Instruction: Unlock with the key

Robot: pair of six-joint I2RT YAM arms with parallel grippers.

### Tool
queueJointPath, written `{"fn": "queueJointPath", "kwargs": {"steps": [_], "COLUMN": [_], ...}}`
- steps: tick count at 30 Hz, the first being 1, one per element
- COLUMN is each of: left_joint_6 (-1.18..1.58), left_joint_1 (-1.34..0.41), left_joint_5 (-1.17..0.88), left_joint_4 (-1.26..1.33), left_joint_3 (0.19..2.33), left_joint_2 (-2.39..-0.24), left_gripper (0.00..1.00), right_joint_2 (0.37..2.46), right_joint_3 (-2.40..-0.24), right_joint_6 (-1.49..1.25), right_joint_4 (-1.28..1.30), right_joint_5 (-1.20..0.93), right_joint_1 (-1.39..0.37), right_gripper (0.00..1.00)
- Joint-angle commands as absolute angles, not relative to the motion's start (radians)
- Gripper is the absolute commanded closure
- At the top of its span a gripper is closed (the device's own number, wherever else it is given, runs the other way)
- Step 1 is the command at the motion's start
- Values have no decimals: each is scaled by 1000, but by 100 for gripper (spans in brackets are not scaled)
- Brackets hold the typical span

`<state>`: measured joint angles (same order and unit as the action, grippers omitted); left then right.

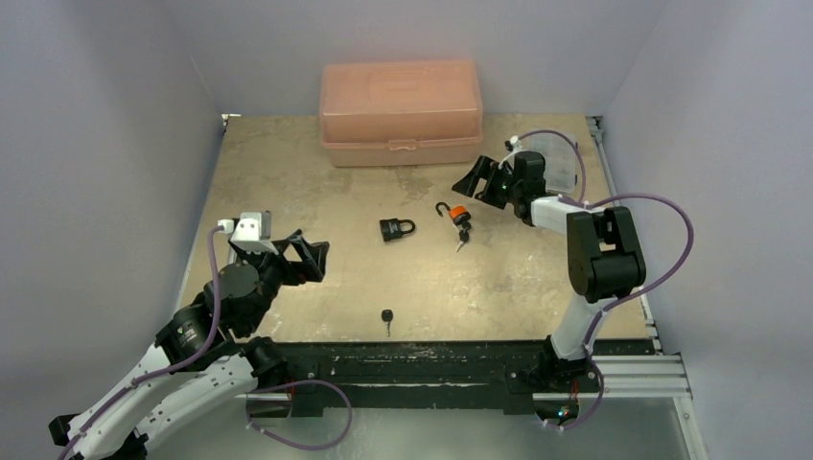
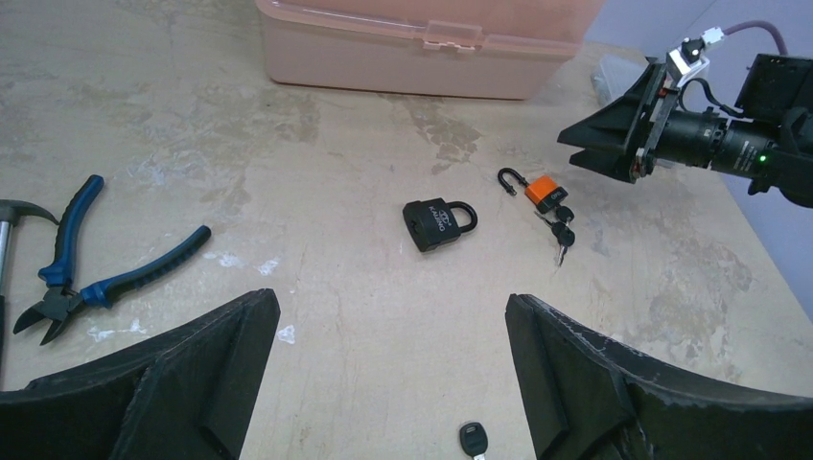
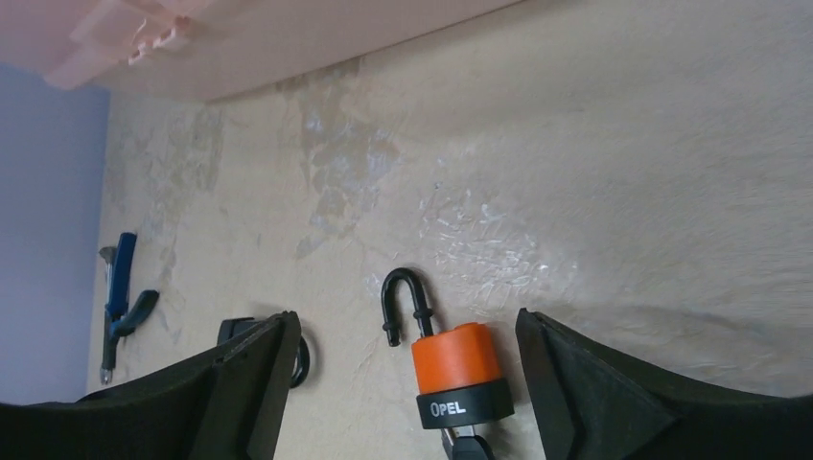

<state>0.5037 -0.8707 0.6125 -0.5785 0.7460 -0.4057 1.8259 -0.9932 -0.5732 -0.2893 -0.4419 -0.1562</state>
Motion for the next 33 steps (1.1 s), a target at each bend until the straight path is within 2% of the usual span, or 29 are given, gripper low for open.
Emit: {"fn": "queueJointPath", "kwargs": {"steps": [1, 10, 16, 20, 27, 33], "left_joint_6": [483, 478, 531, 560, 556, 546], "left_joint_1": [-867, -867, -867, -868, -867, -867], "left_joint_5": [604, 595, 618, 636, 653, 658], "left_joint_4": [-549, -541, -561, -599, -728, -703], "left_joint_3": [769, 767, 782, 803, 866, 833], "left_joint_2": [-409, -403, -364, -329, -380, -369], "left_gripper": [4, 4, 1, 1, 2, 2], "right_joint_2": [1765, 1619, 1510, 1448, 1419, 1447], "right_joint_3": [-1049, -968, -960, -967, -1040, -1092], "right_joint_6": [-540, -494, -447, -442, -672, -972], "right_joint_4": [-218, -140, -49, 47, 304, 379], "right_joint_5": [-379, -276, -191, -77, 197, 264], "right_joint_1": [-139, -168, -236, -305, -505, -633], "right_gripper": [9, 9, 1, 1, 1, 1]}}
